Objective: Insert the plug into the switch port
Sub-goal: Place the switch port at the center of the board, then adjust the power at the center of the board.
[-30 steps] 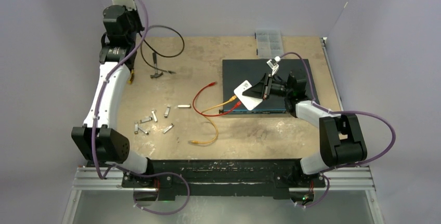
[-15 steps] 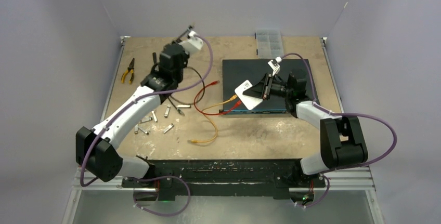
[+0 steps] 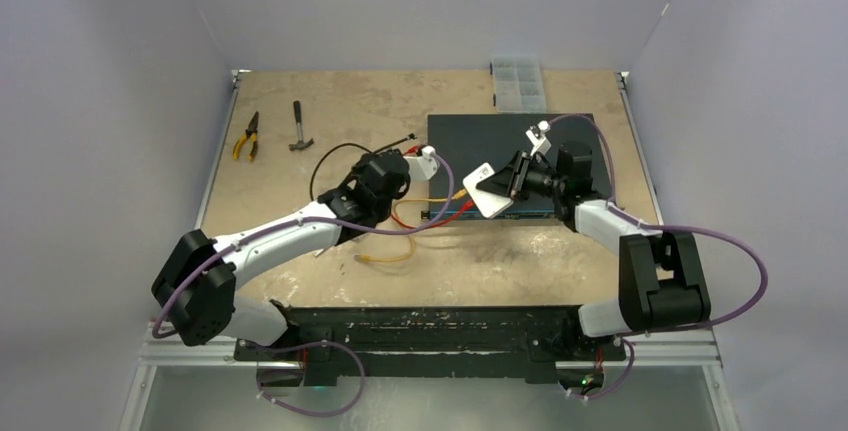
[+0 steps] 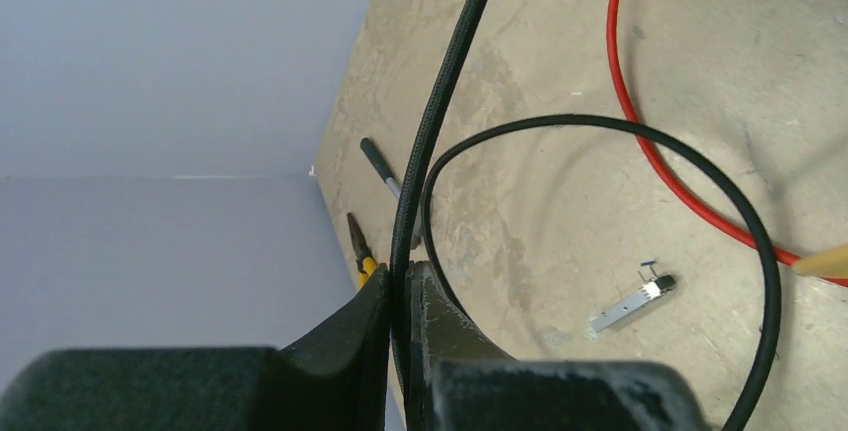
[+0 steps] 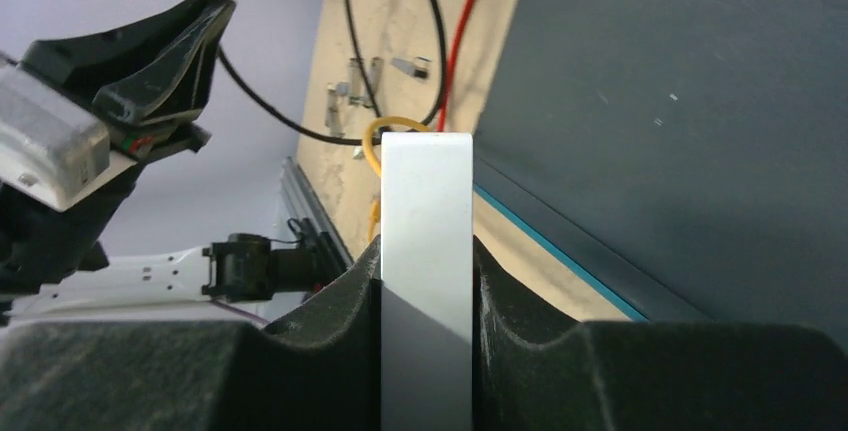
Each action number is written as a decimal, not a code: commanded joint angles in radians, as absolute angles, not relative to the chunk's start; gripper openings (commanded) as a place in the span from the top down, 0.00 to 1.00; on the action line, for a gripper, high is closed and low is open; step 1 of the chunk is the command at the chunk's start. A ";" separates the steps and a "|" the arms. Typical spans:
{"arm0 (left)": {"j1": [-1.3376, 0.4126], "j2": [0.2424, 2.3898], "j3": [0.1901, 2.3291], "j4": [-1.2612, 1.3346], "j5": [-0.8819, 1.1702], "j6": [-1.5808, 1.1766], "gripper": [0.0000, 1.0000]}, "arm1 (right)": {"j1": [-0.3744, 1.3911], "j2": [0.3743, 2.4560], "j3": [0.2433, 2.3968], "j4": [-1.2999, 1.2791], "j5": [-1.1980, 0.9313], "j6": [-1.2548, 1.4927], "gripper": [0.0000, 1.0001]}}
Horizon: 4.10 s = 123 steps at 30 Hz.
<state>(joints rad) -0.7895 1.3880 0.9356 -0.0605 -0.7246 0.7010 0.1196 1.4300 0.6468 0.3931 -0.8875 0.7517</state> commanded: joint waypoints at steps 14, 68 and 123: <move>-0.850 1.328 0.886 0.090 -0.734 0.656 1.00 | 0.170 1.198 0.330 0.274 -0.725 0.711 1.00; -0.967 1.123 0.682 0.270 -0.572 0.762 1.00 | 0.282 1.093 0.505 0.708 -0.547 1.044 0.12; -1.043 1.100 0.766 0.129 -0.355 0.627 0.54 | 0.304 1.539 0.489 1.430 -0.656 1.272 1.00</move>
